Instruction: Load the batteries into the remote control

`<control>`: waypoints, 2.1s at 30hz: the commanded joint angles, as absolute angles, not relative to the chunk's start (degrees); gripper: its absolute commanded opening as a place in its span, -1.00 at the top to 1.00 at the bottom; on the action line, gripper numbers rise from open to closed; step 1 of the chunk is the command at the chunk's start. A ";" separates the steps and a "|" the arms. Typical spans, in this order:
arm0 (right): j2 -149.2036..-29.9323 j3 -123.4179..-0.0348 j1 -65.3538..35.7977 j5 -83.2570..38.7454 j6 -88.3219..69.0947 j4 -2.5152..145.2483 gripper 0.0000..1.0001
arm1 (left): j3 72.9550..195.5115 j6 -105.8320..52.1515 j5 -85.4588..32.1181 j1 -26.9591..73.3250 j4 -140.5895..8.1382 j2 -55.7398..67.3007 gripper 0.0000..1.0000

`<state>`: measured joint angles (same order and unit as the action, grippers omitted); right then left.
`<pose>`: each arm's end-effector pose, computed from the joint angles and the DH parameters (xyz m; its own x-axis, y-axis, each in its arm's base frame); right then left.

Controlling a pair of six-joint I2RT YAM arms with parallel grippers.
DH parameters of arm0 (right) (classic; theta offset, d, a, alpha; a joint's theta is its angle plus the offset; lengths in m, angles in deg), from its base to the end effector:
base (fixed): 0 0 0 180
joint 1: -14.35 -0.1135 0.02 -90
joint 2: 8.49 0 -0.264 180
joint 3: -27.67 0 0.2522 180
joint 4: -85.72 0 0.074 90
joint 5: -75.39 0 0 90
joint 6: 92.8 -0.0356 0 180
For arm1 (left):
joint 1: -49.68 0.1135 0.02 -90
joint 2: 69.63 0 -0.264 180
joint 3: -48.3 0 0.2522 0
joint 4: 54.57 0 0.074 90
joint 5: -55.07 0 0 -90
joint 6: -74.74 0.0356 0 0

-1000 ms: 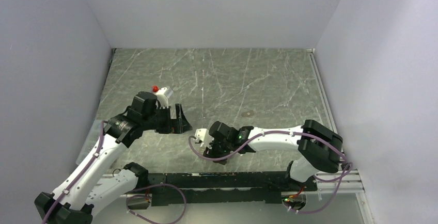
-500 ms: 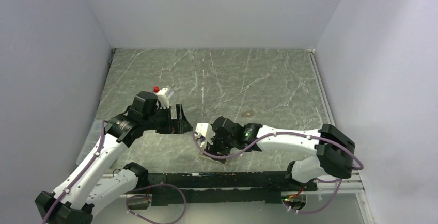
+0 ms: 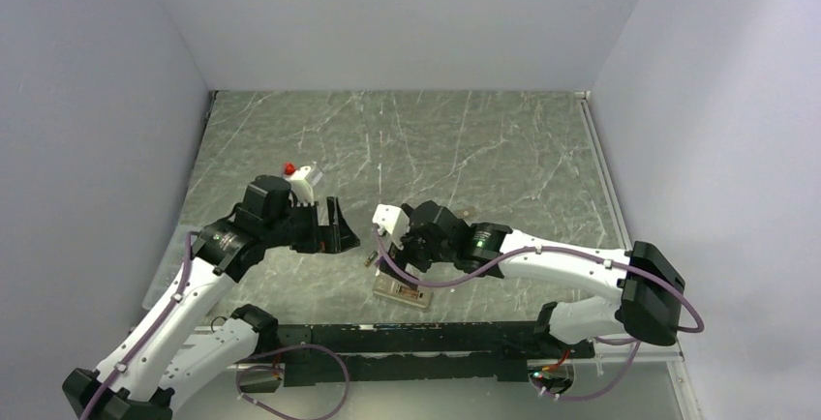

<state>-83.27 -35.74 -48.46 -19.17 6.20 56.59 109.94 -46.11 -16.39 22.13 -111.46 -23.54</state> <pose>0.1260 0.2514 0.2474 -0.1501 -0.6334 -0.7591 -0.9495 0.3064 -0.0680 0.1373 -0.0844 0.3001 -0.8362 -0.1121 -0.5369 0.2579 0.7835 -0.5653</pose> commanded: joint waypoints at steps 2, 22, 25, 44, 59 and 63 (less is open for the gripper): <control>-81.06 -33.14 -48.23 -16.29 10.81 63.85 -0.99 | 109.18 -45.50 -17.63 22.44 -110.33 -25.64 -0.98; -95.69 -40.28 -42.80 -31.15 46.26 59.12 -0.40 | 109.00 -44.51 -12.92 22.44 -111.29 -29.38 -0.98; -99.47 -43.69 -42.65 -32.04 48.58 55.84 -0.24 | 108.74 -44.06 -11.02 22.44 -110.85 -29.03 -0.98; -110.52 -50.80 -41.85 -38.14 51.88 51.76 0.06 | 108.17 -44.44 -13.62 22.44 -111.08 -31.00 -0.98; -114.93 -52.10 -41.41 -39.07 51.70 51.87 0.22 | 109.09 -46.44 -20.50 22.44 -114.19 -30.57 -0.98; -115.02 -51.39 -41.46 -39.23 51.19 51.99 0.31 | 108.96 -46.55 -21.11 22.44 -114.00 -30.67 -0.98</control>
<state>-114.39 -50.65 -41.59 -37.23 50.76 51.89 108.04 -45.91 -19.03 22.13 -113.87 -30.43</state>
